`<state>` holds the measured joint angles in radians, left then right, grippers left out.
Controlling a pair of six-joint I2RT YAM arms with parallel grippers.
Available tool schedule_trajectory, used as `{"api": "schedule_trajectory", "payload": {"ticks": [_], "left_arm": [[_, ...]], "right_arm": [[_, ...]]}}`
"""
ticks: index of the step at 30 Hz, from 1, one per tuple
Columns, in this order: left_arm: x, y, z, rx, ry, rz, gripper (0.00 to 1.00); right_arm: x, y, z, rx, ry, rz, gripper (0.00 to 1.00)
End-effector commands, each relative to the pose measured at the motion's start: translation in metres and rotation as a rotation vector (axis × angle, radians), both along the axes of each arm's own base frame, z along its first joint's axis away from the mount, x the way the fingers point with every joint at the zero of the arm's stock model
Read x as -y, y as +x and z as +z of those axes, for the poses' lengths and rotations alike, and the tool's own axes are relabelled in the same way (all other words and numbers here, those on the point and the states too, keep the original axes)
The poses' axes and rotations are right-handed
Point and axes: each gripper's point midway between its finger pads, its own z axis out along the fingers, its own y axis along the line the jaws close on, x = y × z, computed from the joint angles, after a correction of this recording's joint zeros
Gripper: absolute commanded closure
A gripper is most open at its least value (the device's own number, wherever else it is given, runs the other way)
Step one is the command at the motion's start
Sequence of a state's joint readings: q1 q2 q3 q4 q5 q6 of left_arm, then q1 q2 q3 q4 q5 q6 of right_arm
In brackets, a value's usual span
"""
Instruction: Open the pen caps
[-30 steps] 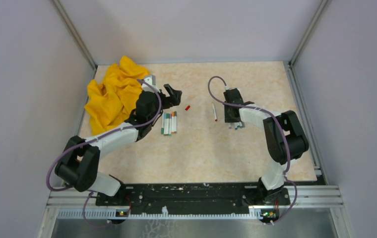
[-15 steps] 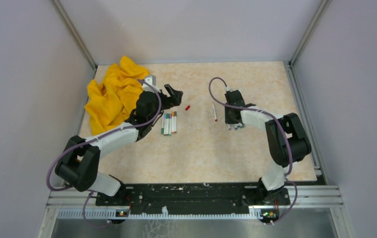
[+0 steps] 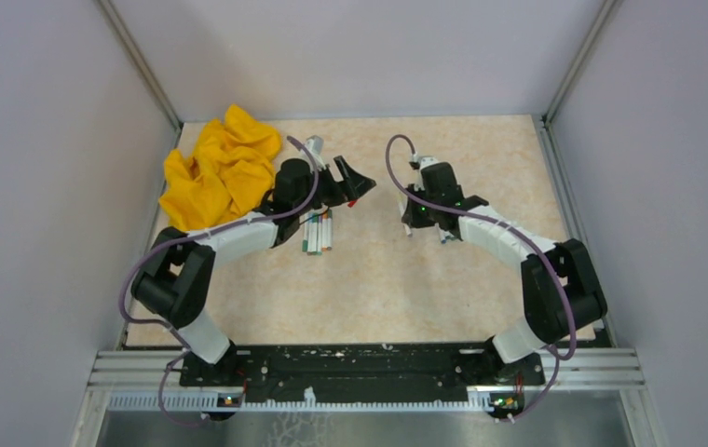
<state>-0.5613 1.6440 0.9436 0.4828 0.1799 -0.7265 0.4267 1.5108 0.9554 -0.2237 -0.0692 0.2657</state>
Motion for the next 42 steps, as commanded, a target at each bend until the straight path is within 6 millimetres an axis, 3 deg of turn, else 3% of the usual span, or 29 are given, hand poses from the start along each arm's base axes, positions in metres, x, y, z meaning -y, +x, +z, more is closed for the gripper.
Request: {"api": "schedule_trajectory", "payload": {"ticks": [1,10,28,36,41,42], "left_arm": [[0.03,-0.012,0.012,-0.06,-0.114,-0.144,0.03],[0.043,-0.011,-0.01,-0.152,-0.149,-0.182,0.07],[0.049,-0.002,-0.03,-0.232,-0.151,-0.162,0.44],[0.049,-0.006,-0.036,-0.244,-0.138,-0.174,0.81],[0.048,-0.008,-0.039,-0.249,-0.132,-0.178,1.0],[0.048,-0.008,-0.04,-0.251,-0.131,-0.18,1.0]], "right_arm": [[-0.039,0.004,0.043,0.09,0.114,0.097,1.0],[-0.072,-0.005,0.058,0.117,0.146,0.173,1.0],[-0.093,-0.016,0.059,0.113,0.162,0.23,1.0],[-0.09,-0.016,0.062,0.127,0.158,0.217,1.0],[-0.089,-0.015,0.067,0.142,0.163,0.211,1.0],[-0.089,-0.015,0.067,0.144,0.163,0.209,1.0]]}}
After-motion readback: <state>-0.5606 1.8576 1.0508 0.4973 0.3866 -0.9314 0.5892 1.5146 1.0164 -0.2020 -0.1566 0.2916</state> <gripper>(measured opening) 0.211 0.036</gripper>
